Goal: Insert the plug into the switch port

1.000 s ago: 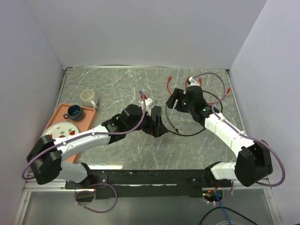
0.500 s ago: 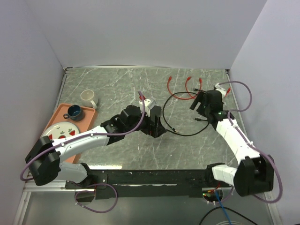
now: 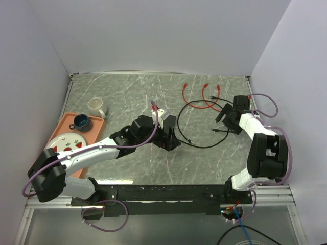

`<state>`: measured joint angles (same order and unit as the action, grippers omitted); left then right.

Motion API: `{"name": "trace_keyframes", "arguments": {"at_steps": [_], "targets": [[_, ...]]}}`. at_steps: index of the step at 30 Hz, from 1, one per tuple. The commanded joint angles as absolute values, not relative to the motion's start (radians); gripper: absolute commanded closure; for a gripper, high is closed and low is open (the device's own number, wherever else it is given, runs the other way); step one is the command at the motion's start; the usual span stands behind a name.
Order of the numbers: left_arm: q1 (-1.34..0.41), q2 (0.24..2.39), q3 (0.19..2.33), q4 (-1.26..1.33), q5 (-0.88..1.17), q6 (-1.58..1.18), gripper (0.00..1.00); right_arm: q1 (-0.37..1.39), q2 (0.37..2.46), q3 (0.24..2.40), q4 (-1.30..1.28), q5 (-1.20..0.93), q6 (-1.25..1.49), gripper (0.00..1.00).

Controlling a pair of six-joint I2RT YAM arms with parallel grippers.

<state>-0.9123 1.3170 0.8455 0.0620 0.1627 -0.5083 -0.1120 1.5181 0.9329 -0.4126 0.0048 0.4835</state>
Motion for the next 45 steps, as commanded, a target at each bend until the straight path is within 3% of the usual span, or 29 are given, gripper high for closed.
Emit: {"name": "trace_keyframes", "arguments": {"at_steps": [1,2,12,15,23,34,41,44,45], "targets": [[-0.914,1.29,0.842,0.095,0.179,-0.489,0.01,-0.135,1.563,0.977,-0.422,-0.009,0.477,0.11],[-0.914,1.289,0.842,0.097,0.179,-0.489,0.01,-0.141,1.569,0.974,-0.407,-0.015,0.477,0.14],[-0.914,1.269,0.831,0.09,0.164,-0.485,0.01,-0.16,1.653,1.005,-0.414,-0.055,0.482,0.17],[-0.913,1.266,0.831,0.092,0.167,-0.485,0.01,-0.166,1.678,1.006,-0.403,-0.095,0.505,0.32],[-0.914,1.246,0.822,0.08,0.149,-0.486,0.01,-0.167,1.736,1.032,-0.402,-0.124,0.511,0.32],[-0.914,1.262,0.827,0.083,0.15,-0.489,0.01,-0.167,1.612,1.02,-0.436,-0.225,0.492,0.32],[-0.913,1.292,0.828,0.112,0.167,-0.497,0.01,-0.166,1.569,0.982,-0.433,-0.172,0.462,0.31],[-0.914,1.299,0.833,0.107,0.169,-0.497,0.01,-0.166,1.62,0.976,-0.404,-0.218,0.478,0.27],[-0.914,1.299,0.834,0.104,0.169,-0.494,0.0,-0.166,1.641,0.973,-0.393,-0.233,0.483,0.21]]}}
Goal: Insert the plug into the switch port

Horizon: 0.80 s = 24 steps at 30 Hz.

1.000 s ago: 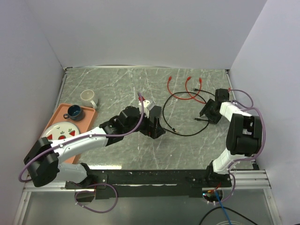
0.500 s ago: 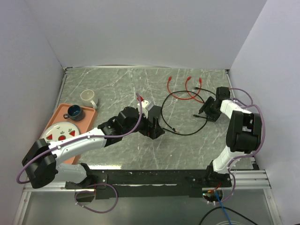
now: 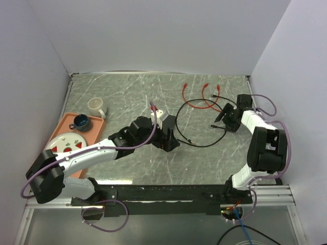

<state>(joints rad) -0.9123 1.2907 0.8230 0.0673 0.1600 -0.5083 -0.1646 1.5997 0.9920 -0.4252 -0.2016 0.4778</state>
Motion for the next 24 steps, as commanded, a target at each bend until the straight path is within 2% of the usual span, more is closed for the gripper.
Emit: {"name": "trace_keyframes", "arguments": {"at_steps": [1,11,16,24], "targets": [[-0.914,1.299,0.834,0.101,0.166,-0.492,0.01,-0.166,1.654,0.973,-0.382,-0.247,0.492,0.21],[-0.914,1.267,0.816,0.094,0.138,-0.5,0.01,-0.166,1.819,1.086,-0.374,-0.235,0.549,0.21],[-0.914,1.262,0.815,0.089,0.137,-0.499,0.01,-0.169,1.913,1.188,-0.47,-0.218,0.488,0.41],[-0.914,1.27,0.816,0.089,0.141,-0.491,0.01,-0.156,1.835,1.154,-0.485,-0.221,0.425,0.42]]}}
